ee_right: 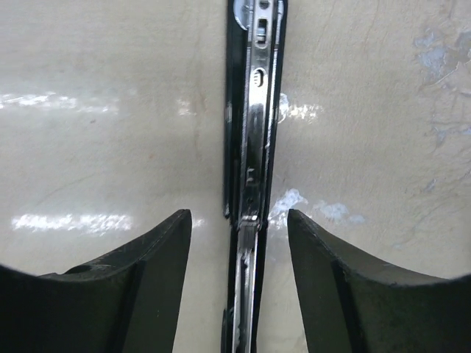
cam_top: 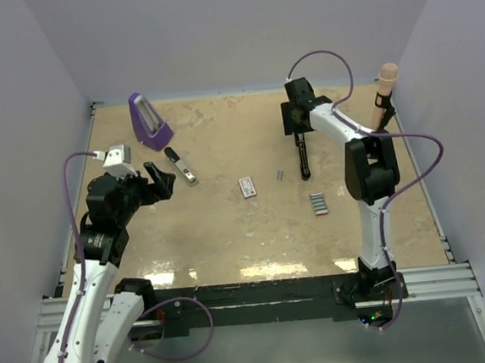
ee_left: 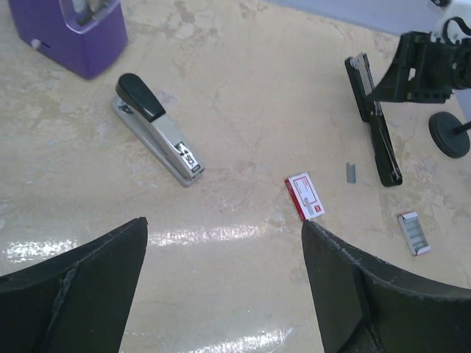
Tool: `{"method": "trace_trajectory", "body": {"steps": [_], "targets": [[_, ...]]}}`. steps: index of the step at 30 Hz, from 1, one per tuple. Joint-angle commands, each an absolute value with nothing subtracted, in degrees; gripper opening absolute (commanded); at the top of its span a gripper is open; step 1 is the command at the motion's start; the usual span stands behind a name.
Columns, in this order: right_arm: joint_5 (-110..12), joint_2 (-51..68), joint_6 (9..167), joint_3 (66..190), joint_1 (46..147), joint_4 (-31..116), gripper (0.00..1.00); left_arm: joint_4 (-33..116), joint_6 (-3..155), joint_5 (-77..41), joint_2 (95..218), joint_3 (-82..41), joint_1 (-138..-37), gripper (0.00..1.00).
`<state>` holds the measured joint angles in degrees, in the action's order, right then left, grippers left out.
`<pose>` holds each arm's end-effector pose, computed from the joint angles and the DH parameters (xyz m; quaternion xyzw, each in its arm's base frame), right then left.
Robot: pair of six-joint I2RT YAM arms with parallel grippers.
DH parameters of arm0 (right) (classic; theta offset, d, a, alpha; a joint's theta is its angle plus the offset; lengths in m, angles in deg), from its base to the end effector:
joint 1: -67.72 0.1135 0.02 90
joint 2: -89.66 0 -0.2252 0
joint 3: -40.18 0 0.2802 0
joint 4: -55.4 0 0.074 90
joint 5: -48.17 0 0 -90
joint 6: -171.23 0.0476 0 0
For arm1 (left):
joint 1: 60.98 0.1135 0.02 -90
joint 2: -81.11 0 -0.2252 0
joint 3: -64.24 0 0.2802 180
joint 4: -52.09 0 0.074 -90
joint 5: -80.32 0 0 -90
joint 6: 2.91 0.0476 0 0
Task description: Unload the staples from the stapler
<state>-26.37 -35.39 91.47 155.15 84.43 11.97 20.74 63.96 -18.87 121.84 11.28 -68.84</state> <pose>0.4792 0.1306 0.1524 -0.0111 0.9420 -0.0519 0.3315 0.2342 -0.0400 0.2802 -0.0619 0.8111 -0.2173 0.5395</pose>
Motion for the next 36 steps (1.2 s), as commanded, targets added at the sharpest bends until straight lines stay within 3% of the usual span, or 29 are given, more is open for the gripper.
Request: {"method": "trace_trajectory", "body": {"steps": [1, 8, 18, 36], "targets": [[-31.97, -26.45, 89.41, 151.79, 88.27, 17.89, 0.59, 19.86, 63.19, -9.8, 118.11, 9.52, -68.72, 0.89], [-35.93, -23.89, 91.51, 149.93, 99.7, 26.06, 0.59, 17.57, 62.4, -2.56, 116.44, 8.63, -68.72, 0.9], [-37.79, -31.88, 93.27, 155.1, 111.4, 38.98, 0.64, 17.05, 62.22, -1.86, 116.44, 8.46, -68.72, 0.89], [-31.73, -50.34, 91.52, 172.24, 120.54, 36.8, 0.66, 16.69, 61.95, -0.72, 115.91, 8.54, -68.72, 0.89]]}}
